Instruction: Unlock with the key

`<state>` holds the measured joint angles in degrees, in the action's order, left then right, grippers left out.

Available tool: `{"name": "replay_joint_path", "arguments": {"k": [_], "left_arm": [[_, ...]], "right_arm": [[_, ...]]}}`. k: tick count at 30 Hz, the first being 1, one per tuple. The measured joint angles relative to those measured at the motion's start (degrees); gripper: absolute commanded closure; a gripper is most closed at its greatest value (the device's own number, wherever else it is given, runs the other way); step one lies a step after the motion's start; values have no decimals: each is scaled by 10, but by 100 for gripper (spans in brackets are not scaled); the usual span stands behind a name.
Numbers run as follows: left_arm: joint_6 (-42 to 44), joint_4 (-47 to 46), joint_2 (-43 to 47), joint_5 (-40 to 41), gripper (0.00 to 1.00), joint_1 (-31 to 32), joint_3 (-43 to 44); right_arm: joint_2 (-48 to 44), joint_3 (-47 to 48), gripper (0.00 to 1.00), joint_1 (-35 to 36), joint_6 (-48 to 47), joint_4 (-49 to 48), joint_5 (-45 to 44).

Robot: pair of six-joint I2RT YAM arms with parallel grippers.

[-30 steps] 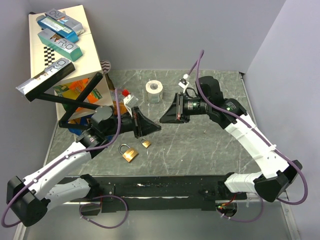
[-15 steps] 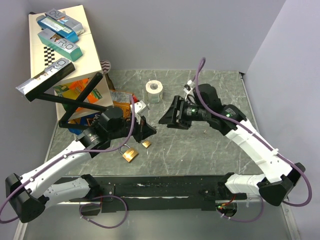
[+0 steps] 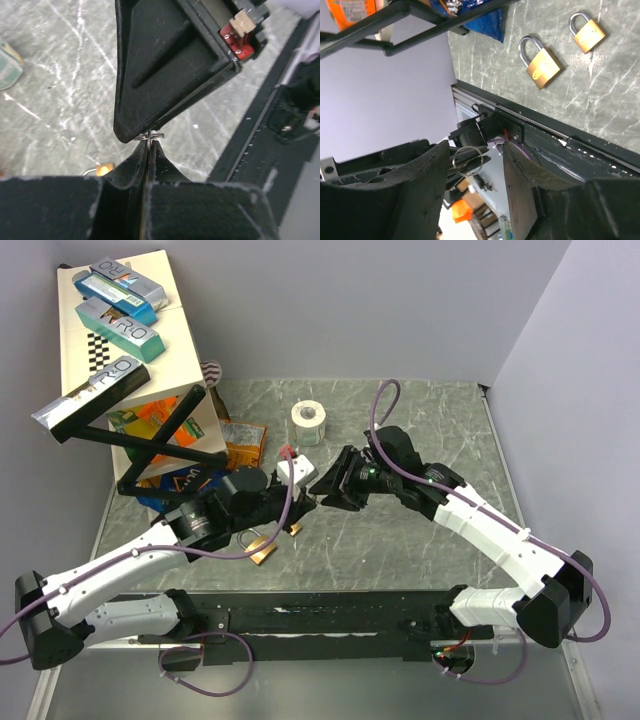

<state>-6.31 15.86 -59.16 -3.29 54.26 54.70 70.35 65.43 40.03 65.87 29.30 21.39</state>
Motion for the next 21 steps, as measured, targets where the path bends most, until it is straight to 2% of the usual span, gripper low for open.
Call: {"name": "replay_joint_path", "arguments": {"k": [11,19,21], "left_arm": [[30,-1,-26,130,99,46,3],[42,-8,-37,188,99,74,4],[43,-12,-45,198,99,82,5]], "right_arm": [[2,-3,48,1,35,-13,-16],[2,-4,51,1,44,-15,-19],[1,-7,54,1,48,-16,-20]]}}
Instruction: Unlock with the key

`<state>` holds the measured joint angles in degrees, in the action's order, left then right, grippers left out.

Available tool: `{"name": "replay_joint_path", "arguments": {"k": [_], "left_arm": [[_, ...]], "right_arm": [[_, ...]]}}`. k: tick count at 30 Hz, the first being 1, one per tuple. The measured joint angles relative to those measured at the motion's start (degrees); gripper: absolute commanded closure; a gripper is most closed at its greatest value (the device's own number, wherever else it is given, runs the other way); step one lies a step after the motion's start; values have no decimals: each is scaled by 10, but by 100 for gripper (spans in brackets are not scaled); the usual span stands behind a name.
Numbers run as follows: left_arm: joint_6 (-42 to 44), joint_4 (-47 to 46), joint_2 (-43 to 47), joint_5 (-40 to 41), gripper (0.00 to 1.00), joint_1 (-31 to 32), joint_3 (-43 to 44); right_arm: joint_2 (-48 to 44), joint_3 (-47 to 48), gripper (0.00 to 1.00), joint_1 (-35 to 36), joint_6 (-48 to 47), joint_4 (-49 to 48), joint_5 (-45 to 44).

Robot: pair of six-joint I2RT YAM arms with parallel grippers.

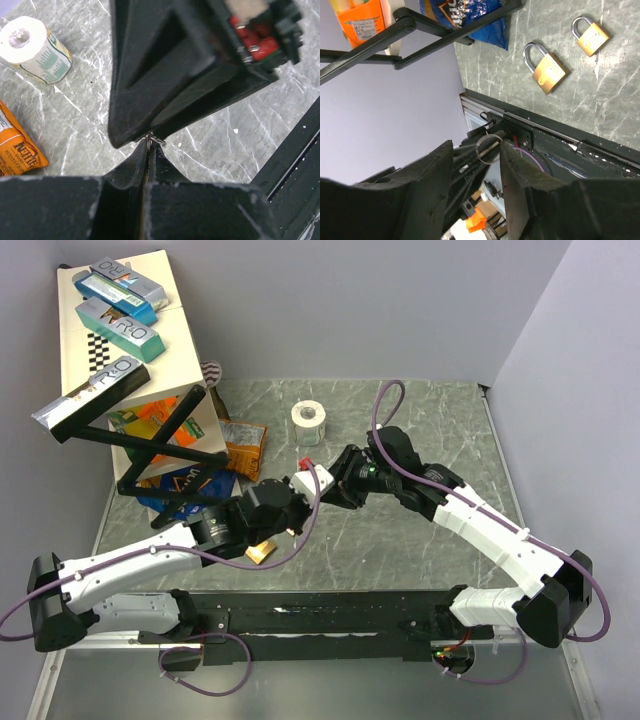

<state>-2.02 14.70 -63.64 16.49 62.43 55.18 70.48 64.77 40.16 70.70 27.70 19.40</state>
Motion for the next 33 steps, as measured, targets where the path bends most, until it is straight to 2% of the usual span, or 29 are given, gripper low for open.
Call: {"name": "replay_joint_path", "arguments": {"k": [5,9,12,17,20,23,26,27,30,32,33], "left_arm": [[5,-3,-10,18,99,16,0],[16,-5,-16,35,99,22,2],[29,-2,-24,50,99,28,5],[46,3,-49,90,99,43,10],[55,5,-64,113,94,51,15],[60,6,-72,124,81,55,15],[54,7,-76,129,62,55,15],[51,6,-78,130,50,55,15],[36,1,-79,133,31,55,15],[23,-9,-79,135,23,55,15],[17,-9,-79,135,15,55,14]], "right_arm": [[0,-7,63,2,5,-3,-3],[0,-9,81,3,4,-2,-7],[0,-16,90,3,9,-5,-12],[2,-25,99,2,16,-3,-26],[3,-31,100,2,19,-4,-34],[5,-35,100,2,22,-7,-35],[7,-43,100,2,23,-18,-33],[7,-47,100,2,25,-22,-32],[6,-64,100,3,30,-49,-24],[4,-83,100,7,30,-61,-22],[3,-90,100,8,30,-65,-22]]}}
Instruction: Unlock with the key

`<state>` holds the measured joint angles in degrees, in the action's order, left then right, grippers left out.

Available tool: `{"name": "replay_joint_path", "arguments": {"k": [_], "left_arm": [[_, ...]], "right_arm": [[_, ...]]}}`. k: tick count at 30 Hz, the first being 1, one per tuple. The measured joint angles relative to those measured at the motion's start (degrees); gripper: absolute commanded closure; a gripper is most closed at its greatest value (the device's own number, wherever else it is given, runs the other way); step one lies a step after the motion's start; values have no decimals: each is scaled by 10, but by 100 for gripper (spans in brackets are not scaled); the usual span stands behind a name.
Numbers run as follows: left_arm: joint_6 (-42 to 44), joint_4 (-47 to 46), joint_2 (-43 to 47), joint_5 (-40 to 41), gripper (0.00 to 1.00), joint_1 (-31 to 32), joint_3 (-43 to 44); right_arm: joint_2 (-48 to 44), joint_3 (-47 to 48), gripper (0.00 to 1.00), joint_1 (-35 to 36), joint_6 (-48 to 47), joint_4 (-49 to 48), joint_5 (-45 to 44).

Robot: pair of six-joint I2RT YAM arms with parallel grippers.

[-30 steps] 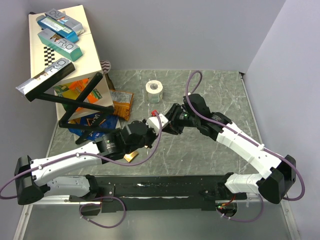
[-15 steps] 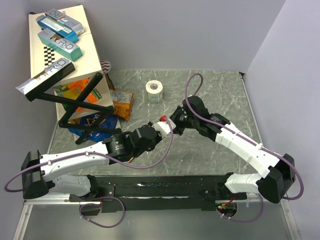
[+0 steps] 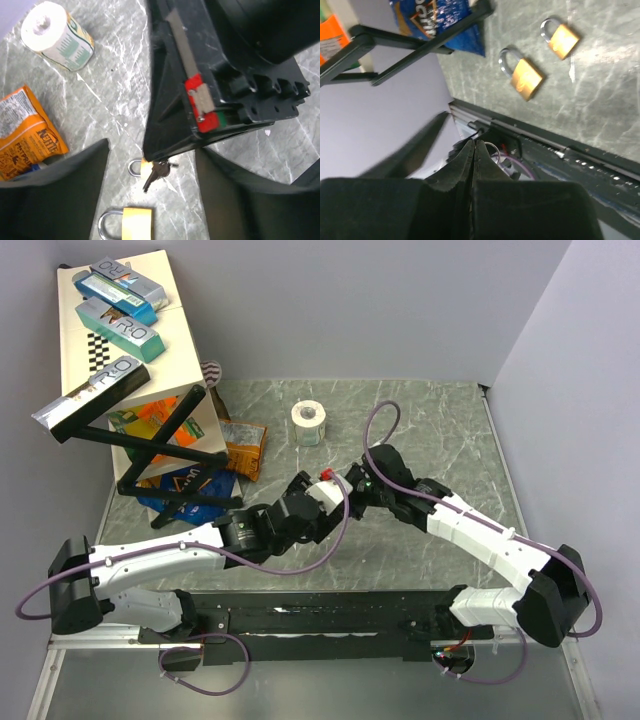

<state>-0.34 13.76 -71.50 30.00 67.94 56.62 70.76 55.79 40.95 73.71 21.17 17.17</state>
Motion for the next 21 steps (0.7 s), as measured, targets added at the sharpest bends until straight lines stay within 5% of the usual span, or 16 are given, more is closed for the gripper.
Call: {"name": "replay_joint_path", "arguments": {"k": [3,13,21], "left_arm": [[-21,1,1,1,1,0,-5],[-101,21,89,-33,4,-22,-50],[-239,53,130,-212,4,-202,-13]], "right_arm": [[-6,-30,100,0,-3,-19,-8],[-61,-113,100,-21,-24,-101,-39],[-142,-151,100,-29,-57,-179,-72]]}}
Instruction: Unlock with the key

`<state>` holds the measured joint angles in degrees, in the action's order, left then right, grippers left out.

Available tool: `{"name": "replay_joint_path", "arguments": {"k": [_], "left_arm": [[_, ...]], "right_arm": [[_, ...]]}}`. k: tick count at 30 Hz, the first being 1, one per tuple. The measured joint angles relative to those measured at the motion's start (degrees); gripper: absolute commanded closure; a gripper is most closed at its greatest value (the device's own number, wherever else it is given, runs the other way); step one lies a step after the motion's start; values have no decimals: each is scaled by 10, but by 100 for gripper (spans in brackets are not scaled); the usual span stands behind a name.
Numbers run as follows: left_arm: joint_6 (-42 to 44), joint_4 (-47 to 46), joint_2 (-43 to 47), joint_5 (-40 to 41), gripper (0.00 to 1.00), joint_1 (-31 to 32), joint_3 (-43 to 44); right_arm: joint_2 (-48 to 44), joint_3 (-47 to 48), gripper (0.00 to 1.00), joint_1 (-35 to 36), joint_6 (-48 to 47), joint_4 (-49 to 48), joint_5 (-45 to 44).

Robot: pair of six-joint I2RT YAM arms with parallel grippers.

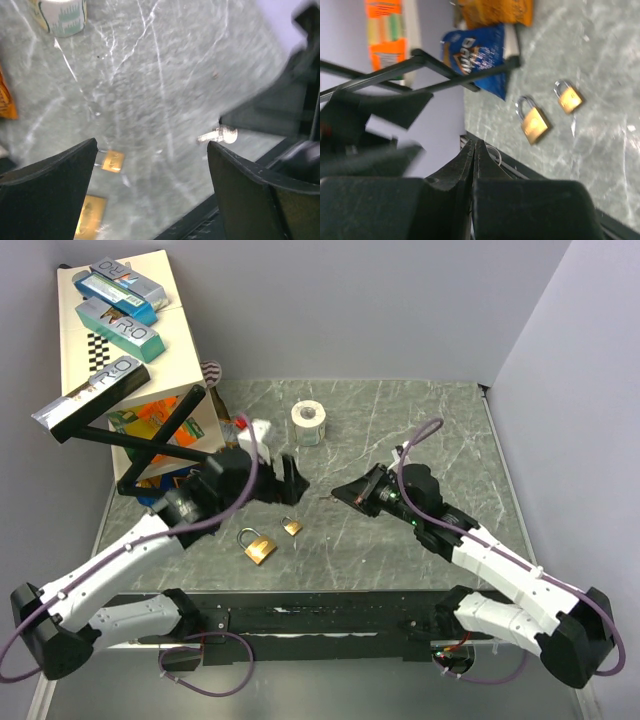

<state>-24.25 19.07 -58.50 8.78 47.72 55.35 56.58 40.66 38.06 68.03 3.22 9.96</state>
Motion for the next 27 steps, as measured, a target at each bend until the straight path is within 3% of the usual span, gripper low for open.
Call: {"name": "replay_joint_path", "arguments": {"k": [3,8,12,17,27], "left_arm": [[-73,44,-30,-53,4,-48,69],[-172,44,-52,-122,4,-61,152],[-247,-20,-33,-196,3,-78,121],[-315,-83,-4,-232,1,-96,47],[-376,-174,8,-284,36,-100,24]], "right_arm": [[-24,-15,100,-1,-18,-33,0],[-51,-19,100,-1,-38,-90,9],[-63,-25,100,-1,-35,-155,26],[-69,-28,100,-1,-29,-213,35],[-70,-28,100,-1,-17,-279,52]]}}
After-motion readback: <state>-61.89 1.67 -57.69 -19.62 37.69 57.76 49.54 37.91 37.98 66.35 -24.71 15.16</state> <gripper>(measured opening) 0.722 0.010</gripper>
